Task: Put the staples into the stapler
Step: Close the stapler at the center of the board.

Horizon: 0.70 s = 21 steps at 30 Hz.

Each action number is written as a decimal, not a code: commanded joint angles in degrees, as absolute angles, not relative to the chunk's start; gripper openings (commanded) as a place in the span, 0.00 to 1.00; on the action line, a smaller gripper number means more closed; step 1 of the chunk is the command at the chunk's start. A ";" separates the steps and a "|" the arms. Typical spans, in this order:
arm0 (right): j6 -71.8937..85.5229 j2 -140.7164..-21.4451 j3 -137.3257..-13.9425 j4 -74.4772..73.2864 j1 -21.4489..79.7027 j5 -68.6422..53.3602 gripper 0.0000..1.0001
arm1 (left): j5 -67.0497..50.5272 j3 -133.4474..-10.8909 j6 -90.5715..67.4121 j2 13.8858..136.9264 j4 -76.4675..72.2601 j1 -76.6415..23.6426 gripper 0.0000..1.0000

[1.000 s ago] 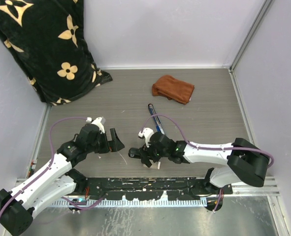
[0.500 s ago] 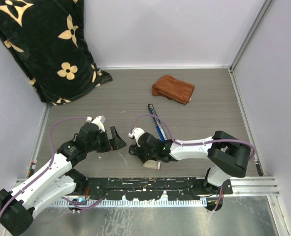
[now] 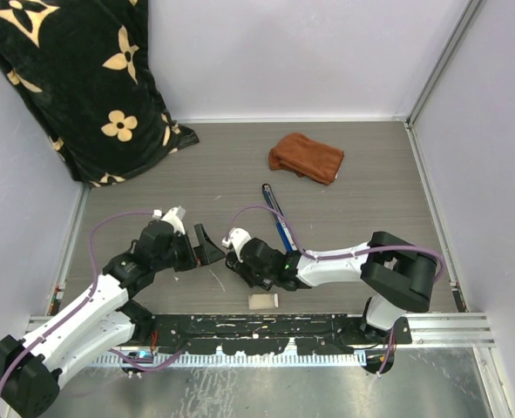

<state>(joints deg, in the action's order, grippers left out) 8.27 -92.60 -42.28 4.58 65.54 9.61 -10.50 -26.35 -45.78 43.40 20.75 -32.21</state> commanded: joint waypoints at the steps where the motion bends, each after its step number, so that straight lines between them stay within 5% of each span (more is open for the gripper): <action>1: 8.75 -89.74 -38.96 15.95 65.33 9.18 0.01 | -13.82 -24.08 -48.76 42.43 12.54 -31.83 1.00; 21: 8.97 -78.14 -28.75 33.64 64.93 4.38 0.01 | -20.85 -20.46 -53.04 45.64 0.20 -31.20 0.98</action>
